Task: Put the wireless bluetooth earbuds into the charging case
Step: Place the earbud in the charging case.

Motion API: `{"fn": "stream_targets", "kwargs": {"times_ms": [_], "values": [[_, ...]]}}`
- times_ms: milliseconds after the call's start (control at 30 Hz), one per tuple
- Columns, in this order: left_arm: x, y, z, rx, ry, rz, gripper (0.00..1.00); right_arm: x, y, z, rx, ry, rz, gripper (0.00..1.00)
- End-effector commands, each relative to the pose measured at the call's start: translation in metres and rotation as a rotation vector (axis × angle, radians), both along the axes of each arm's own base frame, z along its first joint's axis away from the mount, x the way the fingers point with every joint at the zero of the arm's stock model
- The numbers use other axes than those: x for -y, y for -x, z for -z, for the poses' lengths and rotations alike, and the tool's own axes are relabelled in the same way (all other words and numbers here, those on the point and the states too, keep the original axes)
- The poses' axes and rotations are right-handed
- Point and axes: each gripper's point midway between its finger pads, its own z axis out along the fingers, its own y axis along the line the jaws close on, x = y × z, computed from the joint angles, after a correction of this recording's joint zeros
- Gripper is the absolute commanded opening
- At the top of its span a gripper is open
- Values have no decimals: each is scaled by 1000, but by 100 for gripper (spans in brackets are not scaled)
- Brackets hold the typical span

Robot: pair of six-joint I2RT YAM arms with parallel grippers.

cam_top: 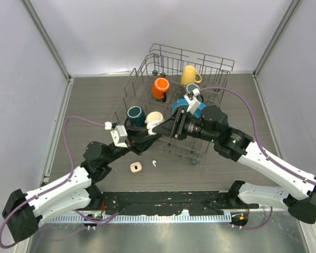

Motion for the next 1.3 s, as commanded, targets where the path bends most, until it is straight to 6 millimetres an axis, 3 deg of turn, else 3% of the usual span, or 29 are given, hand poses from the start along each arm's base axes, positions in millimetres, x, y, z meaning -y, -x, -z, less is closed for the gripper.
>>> {"fn": "stream_targets", "kwargs": {"times_ms": [0, 933, 1267], "values": [[1, 10, -20, 41, 58, 33, 6, -17, 21, -1, -6, -32, -133, 13], [0, 1, -16, -12, 69, 5, 25, -19, 15, 4, -23, -40, -105, 9], [0, 1, -17, -20, 77, 0, 27, -20, 15, 7, -32, -44, -103, 8]]}}
